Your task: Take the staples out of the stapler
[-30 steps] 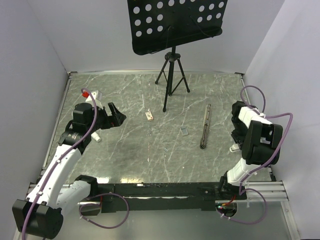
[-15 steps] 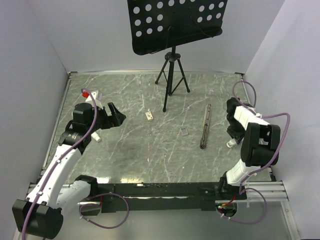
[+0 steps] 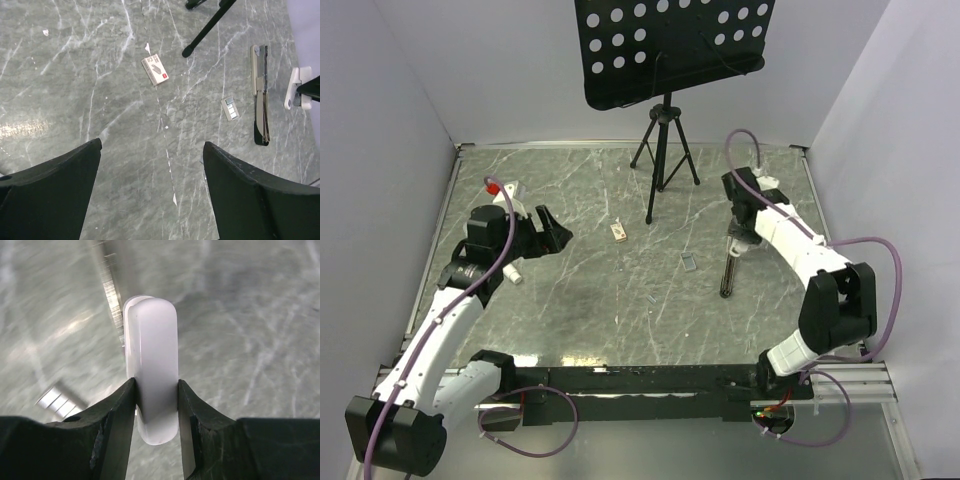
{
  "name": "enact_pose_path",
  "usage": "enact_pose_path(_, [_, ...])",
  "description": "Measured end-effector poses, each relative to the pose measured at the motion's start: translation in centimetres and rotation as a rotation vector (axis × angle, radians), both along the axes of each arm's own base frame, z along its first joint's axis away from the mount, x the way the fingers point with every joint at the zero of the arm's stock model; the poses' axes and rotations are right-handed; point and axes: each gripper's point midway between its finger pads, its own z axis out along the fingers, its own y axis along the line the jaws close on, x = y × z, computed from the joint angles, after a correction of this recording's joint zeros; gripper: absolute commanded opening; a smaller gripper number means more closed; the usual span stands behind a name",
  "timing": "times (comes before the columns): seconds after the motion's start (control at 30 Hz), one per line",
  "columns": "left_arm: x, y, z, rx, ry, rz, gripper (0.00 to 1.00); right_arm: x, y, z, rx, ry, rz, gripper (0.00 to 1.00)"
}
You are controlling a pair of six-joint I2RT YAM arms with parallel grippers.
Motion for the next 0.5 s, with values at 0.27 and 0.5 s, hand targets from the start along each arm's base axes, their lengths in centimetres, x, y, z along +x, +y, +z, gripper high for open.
enact_pose_path(0.27, [-0.2, -0.9, -0.6, -0.043, 0.044, -0.029, 0.77, -0.2, 11.4, 2.6, 0.187, -0.095, 0.376, 0.0])
enact_pose_path(0.5, [-1.5, -3.9, -1.4, -0.226, 0.087, -0.137, 0.7, -2.4, 21.8, 6.2, 0.422, -0.216, 0.672, 0.0])
